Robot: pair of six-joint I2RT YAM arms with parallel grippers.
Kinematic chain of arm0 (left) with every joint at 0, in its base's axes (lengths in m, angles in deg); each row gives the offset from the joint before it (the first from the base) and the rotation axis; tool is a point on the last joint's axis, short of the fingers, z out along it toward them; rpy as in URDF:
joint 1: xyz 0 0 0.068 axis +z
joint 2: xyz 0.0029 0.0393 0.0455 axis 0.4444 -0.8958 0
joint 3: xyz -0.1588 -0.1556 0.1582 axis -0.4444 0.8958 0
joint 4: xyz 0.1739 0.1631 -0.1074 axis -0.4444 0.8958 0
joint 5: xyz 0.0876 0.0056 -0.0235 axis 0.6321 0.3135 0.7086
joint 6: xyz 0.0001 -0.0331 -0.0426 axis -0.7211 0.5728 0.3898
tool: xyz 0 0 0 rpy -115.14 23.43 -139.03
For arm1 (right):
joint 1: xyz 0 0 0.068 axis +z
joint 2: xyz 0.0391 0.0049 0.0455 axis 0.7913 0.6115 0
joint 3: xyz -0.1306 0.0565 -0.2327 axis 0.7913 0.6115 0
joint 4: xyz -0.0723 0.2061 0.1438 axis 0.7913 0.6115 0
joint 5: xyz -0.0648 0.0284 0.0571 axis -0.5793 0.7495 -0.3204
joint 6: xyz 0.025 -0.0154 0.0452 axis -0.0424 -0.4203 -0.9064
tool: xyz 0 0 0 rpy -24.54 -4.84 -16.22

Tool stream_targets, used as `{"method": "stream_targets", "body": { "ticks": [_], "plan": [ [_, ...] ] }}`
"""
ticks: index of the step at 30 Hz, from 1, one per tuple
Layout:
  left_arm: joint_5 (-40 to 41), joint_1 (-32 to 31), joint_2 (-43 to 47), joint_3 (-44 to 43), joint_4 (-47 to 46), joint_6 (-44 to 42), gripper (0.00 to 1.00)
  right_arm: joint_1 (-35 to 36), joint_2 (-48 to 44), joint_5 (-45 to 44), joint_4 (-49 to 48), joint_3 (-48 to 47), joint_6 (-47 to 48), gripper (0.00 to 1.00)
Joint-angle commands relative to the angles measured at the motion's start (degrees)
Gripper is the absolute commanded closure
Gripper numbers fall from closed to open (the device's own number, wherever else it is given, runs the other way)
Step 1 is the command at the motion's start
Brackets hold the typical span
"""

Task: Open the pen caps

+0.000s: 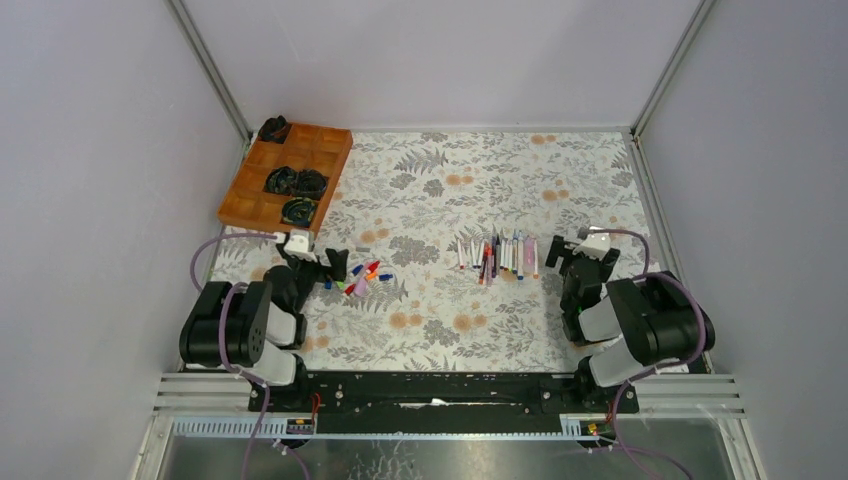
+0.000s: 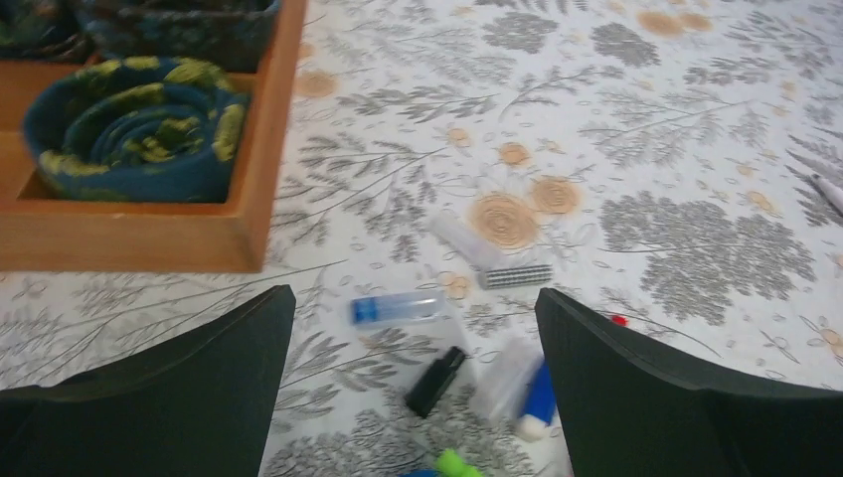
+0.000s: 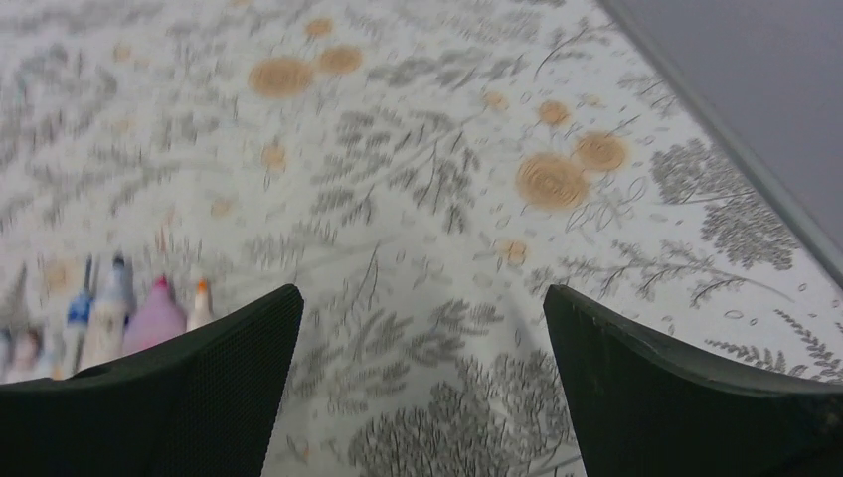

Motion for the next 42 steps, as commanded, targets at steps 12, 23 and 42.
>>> {"method": "stream_targets", "body": {
  "ticks": [12, 23, 42],
  "plan": [
    [15.26, -6.35, -1.07, -11.95, 10.9, -3.24, 0.01, -3.82, 3.59, 10.22, 1.9, -7.04, 1.45, 0.0],
    [19.32, -6.4, -0.74, -11.51, 10.51, -1.76, 0.01, -8.44, 2.48, 16.54, 6.08, -7.66, -2.69, 0.0],
    [20.06, -7.04, -1.03, -11.91, 11.02, -2.41, 0.01, -8.48, 3.03, 16.72, 4.69, -7.44, -2.5, 0.0]
  ]
}}
